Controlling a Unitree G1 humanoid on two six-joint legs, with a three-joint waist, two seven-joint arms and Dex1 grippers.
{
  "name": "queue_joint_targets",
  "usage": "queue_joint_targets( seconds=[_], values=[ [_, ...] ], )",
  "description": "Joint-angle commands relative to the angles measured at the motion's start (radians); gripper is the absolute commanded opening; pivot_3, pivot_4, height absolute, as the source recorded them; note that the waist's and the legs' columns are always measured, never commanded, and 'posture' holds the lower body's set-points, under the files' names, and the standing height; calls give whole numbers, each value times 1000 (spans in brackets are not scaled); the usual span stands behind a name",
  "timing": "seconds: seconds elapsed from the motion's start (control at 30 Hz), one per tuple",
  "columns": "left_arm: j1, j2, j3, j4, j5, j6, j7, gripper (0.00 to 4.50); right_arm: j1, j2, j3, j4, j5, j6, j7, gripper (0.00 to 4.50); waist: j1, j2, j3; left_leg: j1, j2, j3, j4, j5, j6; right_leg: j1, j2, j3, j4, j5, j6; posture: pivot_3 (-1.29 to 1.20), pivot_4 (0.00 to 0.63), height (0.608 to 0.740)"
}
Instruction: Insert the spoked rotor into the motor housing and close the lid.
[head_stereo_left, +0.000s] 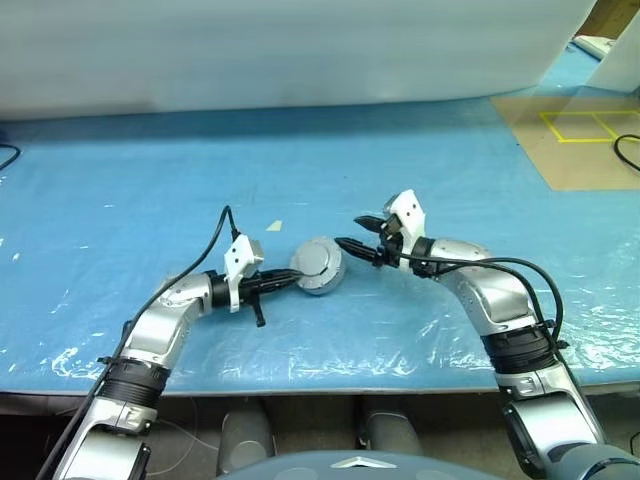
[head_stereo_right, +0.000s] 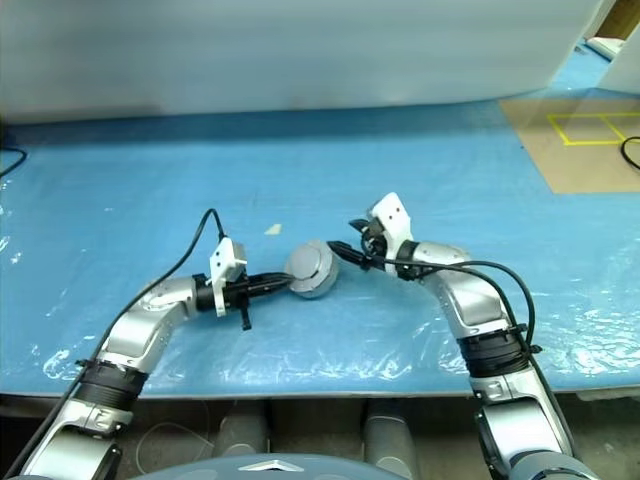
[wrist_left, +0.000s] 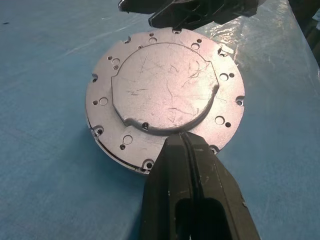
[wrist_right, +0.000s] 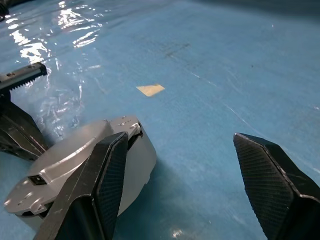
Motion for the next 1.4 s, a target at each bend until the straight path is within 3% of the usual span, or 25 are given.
queue_joint_targets(
  seconds=[0.03,0.4,0.57,0.8,1.0,1.4],
  values=[
    [-2,-4,6,-41,-13,-17,3,0,-11,25,17,-11,-39,-54,-23,3537,0,0,0,0,0,0,0,0,0,0,0,0,0,0,0,0,150,740],
    [-15,-6,3,-28,-4,-26,6,0,-47,-33,-21,149,-154,-88,-53,3537,-3,0,0,1,0,0,1,0,0,1,0,0,0,0,0,0,150,740],
    [-15,-5,2,-26,-3,-30,4,0,-74,-41,-55,224,-201,-108,-134,3537,-2,-1,0,0,0,0,2,0,0,1,0,0,0,0,0,0,150,740],
    [1,3,31,-45,-28,-36,2,0,-122,4,-132,247,-151,-153,-159,3537,-8,-1,0,0,0,0,2,0,0,1,0,1,1,0,0,0,150,740],
    [69,12,88,-93,-63,-82,9,0,-93,68,-152,87,33,-83,-1,3537,-19,-1,0,-1,0,0,1,0,0,1,0,0,1,0,0,0,150,740],
    [184,38,122,-101,-50,-158,51,0,-19,-10,27,-59,41,54,170,3537,-18,-2,1,3,1,0,3,0,1,2,-1,0,0,0,-1,0,150,740]
  ],
)
